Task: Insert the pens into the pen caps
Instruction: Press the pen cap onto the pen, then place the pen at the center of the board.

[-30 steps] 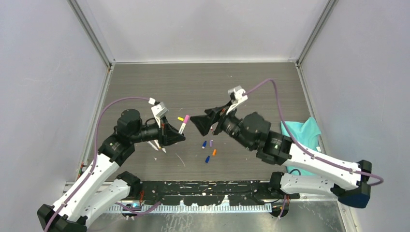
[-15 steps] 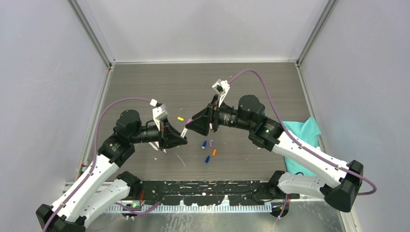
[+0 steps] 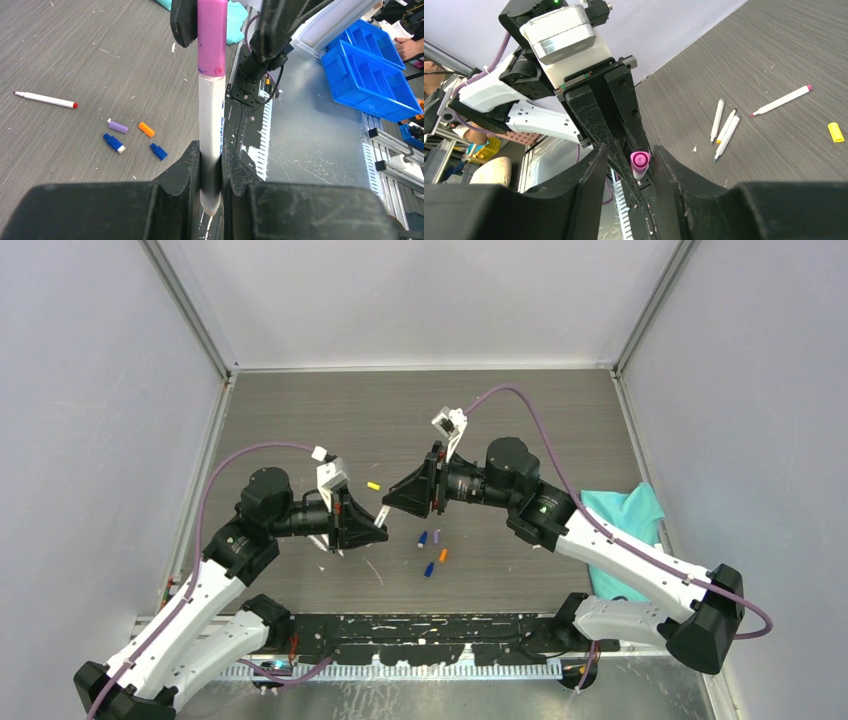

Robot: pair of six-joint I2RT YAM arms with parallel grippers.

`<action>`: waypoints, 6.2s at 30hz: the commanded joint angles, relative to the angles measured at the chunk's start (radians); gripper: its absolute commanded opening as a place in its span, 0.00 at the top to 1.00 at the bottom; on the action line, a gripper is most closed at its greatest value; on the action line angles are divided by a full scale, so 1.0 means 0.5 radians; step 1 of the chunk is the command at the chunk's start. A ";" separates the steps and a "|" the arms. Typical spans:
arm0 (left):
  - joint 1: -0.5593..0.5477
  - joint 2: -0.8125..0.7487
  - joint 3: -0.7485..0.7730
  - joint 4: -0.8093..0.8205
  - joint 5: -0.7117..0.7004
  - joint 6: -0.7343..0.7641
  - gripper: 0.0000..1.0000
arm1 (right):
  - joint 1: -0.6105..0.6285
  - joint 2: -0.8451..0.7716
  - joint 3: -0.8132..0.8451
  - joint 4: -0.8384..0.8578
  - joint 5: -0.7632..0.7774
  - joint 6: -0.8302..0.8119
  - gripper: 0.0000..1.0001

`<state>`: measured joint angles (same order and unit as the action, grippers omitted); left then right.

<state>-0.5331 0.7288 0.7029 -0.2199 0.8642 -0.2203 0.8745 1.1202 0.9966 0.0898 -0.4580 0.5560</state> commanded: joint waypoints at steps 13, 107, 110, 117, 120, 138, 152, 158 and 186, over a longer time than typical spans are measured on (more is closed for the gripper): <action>-0.027 -0.001 0.064 0.015 -0.111 0.091 1.00 | -0.007 0.000 -0.034 0.103 0.088 0.055 0.90; 0.031 -0.272 -0.046 0.173 -0.572 0.000 1.00 | 0.836 0.492 -0.677 -0.161 -0.714 0.457 0.99; 0.038 -0.304 -0.063 0.199 -0.595 -0.020 1.00 | 0.903 0.504 -0.729 -0.077 -0.723 0.557 0.99; 0.041 -0.295 -0.060 0.189 -0.657 0.005 1.00 | 0.986 0.569 -0.793 0.025 -0.801 0.710 0.99; 0.042 -0.285 -0.059 0.192 -0.628 0.004 1.00 | 0.998 0.551 -0.782 -0.005 -0.779 0.708 0.99; 0.032 -0.361 0.048 -0.197 -0.993 0.161 0.02 | -0.885 0.157 0.135 -1.671 0.490 -0.665 0.99; 0.293 -0.111 0.211 -0.598 -1.937 0.143 0.02 | -1.537 0.832 0.440 -1.699 0.709 -0.849 0.99; 0.293 -0.143 0.191 -0.604 -1.964 0.150 0.02 | -1.707 1.268 0.690 -1.674 0.662 -0.891 0.95; 0.418 0.445 0.376 -0.678 -1.649 -0.015 0.02 | -1.711 0.904 0.533 -1.328 0.440 -0.587 0.28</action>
<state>-0.3756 0.8574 0.8238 -0.5716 -0.0227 -0.1989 0.0120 1.7554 1.3033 -0.6430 -0.1322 0.1974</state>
